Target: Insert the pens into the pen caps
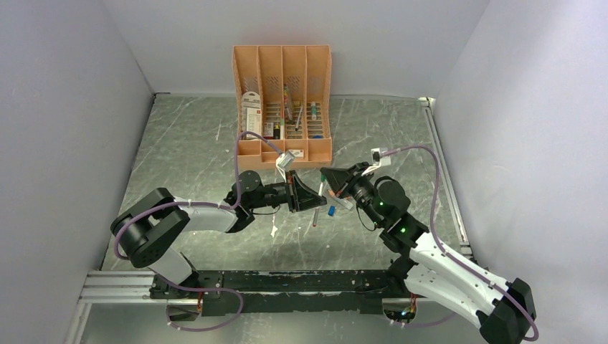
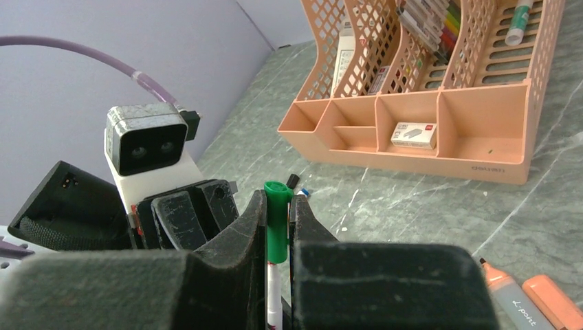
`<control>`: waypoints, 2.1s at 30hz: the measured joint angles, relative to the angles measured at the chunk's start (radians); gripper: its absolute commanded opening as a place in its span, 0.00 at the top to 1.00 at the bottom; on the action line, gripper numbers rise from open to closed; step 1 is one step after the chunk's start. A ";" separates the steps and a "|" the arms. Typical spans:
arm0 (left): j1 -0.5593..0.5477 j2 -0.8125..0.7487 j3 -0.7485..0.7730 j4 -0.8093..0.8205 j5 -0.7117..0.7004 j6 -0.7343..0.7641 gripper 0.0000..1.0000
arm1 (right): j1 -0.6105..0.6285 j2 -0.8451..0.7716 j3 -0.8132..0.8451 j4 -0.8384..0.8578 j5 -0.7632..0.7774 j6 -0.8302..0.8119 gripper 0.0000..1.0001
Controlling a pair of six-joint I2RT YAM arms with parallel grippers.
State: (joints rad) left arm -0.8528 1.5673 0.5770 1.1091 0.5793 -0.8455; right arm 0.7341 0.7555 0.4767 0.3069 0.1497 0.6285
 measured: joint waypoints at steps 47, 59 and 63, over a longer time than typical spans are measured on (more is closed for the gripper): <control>0.071 0.007 0.299 -0.428 0.229 0.365 0.93 | 0.006 -0.169 0.018 -0.171 -0.053 -0.077 0.54; 0.051 -0.016 0.313 -0.621 0.202 0.516 0.93 | 0.006 -0.103 0.028 -0.171 -0.058 -0.080 0.61; 0.023 -0.055 0.313 -0.656 0.183 0.549 0.93 | 0.006 -0.087 0.029 -0.158 -0.060 -0.080 0.88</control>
State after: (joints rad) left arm -0.8295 1.5120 0.8902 0.4530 0.7620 -0.2970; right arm 0.7399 0.6689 0.5053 0.1486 0.0898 0.5484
